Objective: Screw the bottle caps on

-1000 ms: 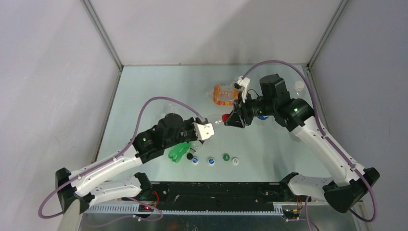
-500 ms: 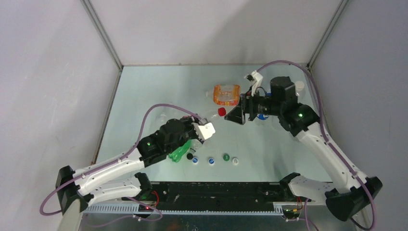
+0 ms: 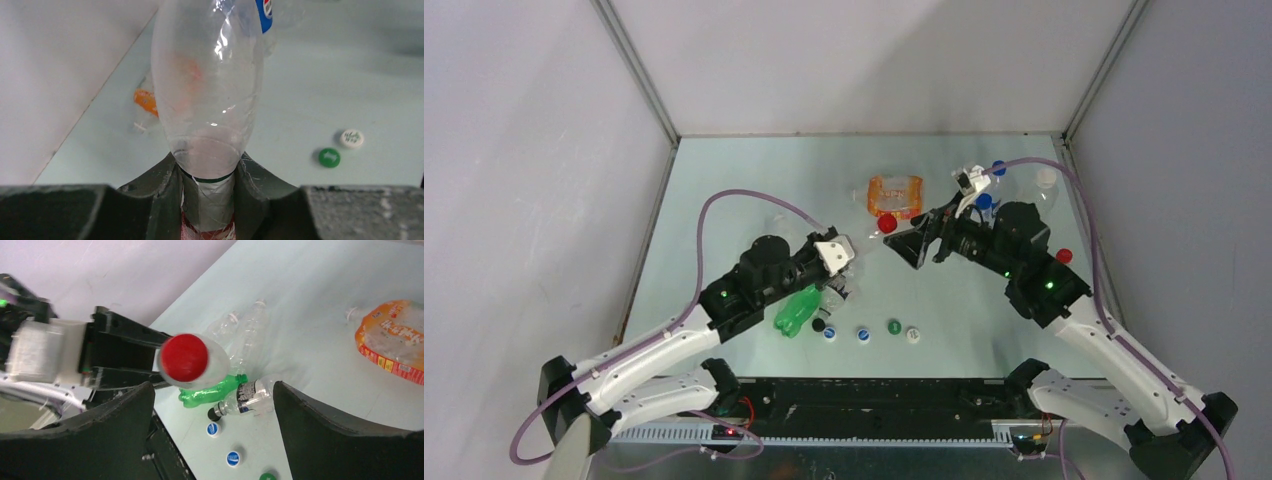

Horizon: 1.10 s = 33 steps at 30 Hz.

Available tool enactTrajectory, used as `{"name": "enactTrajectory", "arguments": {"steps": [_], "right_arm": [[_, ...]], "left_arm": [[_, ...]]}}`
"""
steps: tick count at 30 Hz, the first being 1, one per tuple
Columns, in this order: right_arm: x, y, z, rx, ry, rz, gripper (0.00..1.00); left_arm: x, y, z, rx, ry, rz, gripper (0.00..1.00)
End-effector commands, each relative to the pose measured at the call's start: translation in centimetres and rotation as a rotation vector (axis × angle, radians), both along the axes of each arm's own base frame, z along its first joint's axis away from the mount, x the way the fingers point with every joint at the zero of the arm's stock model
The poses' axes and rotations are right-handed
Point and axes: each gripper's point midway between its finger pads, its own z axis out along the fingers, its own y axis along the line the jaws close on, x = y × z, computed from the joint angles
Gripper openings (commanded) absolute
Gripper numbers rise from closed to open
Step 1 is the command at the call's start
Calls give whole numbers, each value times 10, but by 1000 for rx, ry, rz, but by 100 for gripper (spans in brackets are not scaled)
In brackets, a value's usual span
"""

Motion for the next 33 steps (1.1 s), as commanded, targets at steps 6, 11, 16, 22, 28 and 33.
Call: {"name": "enactTrajectory", "arguments": {"steps": [6,11,16,22,28,33], "right_arm": [[18,8,41,236,-74,-214,89],[14,19,49,279,-101,-183,87],[12,27,50,287,-111,-164,83],[18,31,42,259,-111,-202,73],[16,34,34,199,-142,-187,24],[8,27,30,132,-185,-157,0]], "left_arm": [[-5,-25,48,-242,16,-59,16],[-6,-28,48,-257,34,-64,16],[-7,-30,47,-269,46,-69,16],[-9,-32,50,-282,46,-84,16],[-10,-33,48,-282,52,-95,18],[-6,-27,42,-292,79,-41,47]]}}
